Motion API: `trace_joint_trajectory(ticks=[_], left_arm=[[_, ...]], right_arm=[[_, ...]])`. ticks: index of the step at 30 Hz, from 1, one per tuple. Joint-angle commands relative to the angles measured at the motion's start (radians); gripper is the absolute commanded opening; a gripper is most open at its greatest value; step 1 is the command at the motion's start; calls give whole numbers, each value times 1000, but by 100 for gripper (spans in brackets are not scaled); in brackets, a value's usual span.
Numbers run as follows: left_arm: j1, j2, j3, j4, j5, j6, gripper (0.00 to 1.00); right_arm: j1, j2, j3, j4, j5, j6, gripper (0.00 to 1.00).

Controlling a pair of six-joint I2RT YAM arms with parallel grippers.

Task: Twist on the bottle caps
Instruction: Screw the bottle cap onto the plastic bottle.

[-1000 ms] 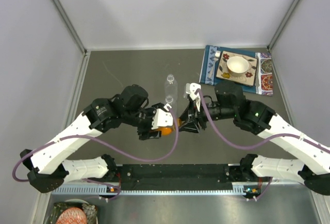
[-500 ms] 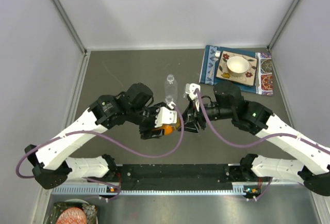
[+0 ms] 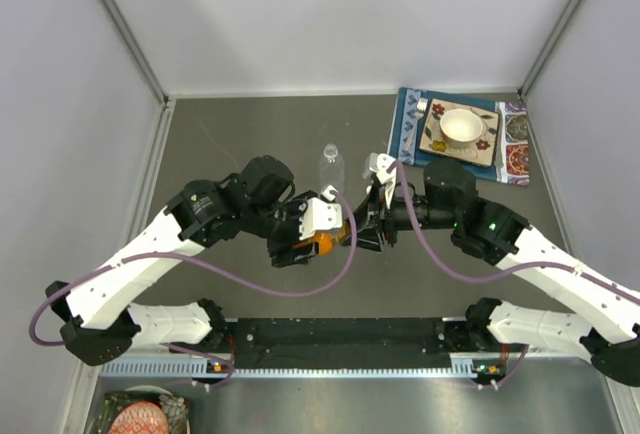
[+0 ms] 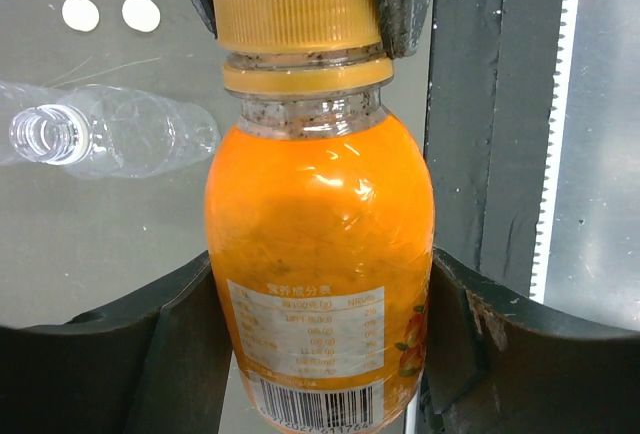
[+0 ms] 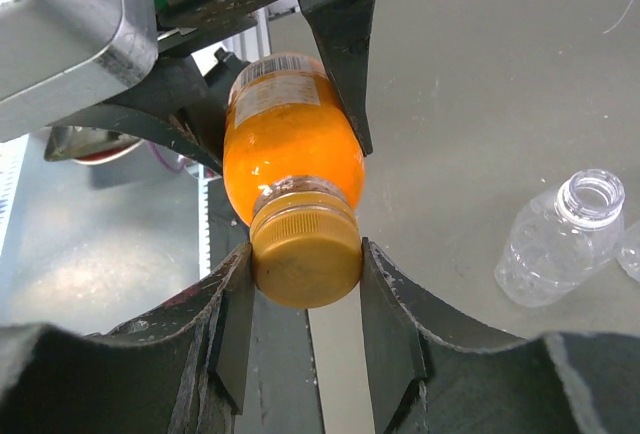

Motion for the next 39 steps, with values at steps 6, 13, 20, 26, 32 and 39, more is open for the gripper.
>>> trace_joint_trajectory(ticks=[6, 13, 20, 26, 32, 39], left_arm=[[23, -19, 99, 214, 105, -65, 32], [43, -15, 159, 195, 163, -84, 31], [43, -15, 179, 201, 177, -69, 30], [42, -9, 171, 206, 122, -52, 30], [42, -15, 150, 266, 23, -75, 29], [43, -21, 111, 322, -114, -59, 28]], right_arm=[[-15, 34, -38, 236, -149, 138, 23], [-36, 20, -66, 334, -178, 210, 22], [-50, 19, -67, 414, -195, 260, 22], [-51, 19, -53, 354, -184, 250, 21], [-51, 37, -35, 316, -157, 284, 18], [-48, 42, -66, 334, -135, 376, 15]])
